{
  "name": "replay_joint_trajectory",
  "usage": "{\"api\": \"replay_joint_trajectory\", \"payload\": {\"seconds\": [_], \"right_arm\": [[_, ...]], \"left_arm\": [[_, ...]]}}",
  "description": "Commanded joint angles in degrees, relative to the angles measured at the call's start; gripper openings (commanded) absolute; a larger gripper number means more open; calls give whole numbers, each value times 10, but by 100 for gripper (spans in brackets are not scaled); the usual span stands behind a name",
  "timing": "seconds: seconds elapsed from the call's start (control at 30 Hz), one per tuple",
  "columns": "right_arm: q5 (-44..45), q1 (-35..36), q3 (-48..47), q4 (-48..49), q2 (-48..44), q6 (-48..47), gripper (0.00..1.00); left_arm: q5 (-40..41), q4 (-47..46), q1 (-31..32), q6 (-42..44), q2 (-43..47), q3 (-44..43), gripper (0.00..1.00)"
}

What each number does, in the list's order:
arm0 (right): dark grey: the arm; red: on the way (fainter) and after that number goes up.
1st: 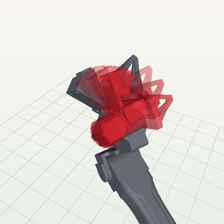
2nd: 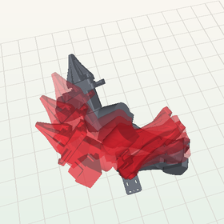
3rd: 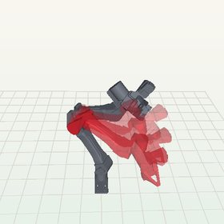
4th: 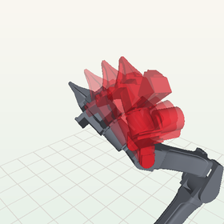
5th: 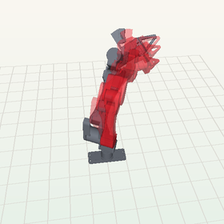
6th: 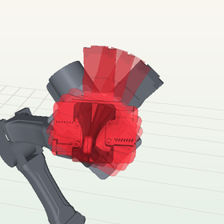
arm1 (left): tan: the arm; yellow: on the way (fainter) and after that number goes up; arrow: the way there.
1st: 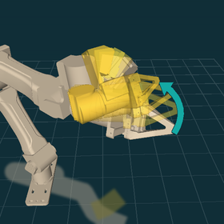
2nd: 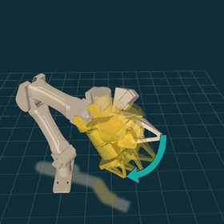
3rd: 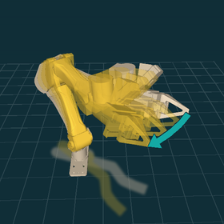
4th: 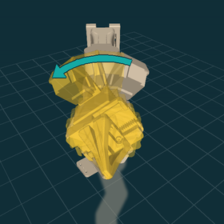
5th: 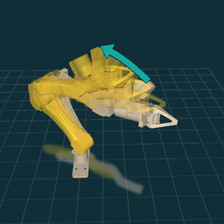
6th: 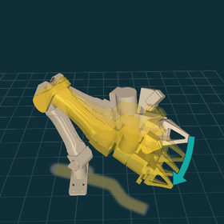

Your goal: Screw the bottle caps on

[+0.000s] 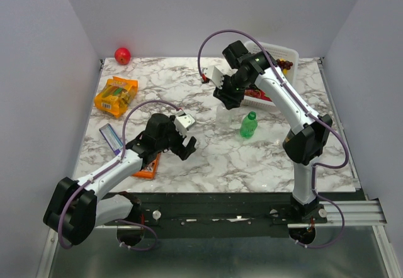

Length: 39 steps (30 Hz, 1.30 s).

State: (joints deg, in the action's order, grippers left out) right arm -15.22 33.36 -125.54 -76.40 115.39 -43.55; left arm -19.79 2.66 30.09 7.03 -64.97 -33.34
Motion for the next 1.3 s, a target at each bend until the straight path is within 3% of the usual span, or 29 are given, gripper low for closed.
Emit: {"api": "replay_joint_trajectory", "payload": {"seconds": [0.0,0.6,0.93,1.13,1.27], "right_arm": [[11,0,-3,-49,0,4,50],[27,0,-23,-35,7,5,56],[-42,2,-71,38,-40,19,79],[-63,13,-37,146,-87,80,79],[46,9,9,126,-135,125,72]], "left_arm": [[-23,-5,-3,-2,-4,-20,99],[-24,-14,-3,2,-18,-26,99],[-19,0,-19,-8,27,-37,99],[29,61,-89,-64,106,-61,99],[48,92,-118,-65,133,-66,99]]}}
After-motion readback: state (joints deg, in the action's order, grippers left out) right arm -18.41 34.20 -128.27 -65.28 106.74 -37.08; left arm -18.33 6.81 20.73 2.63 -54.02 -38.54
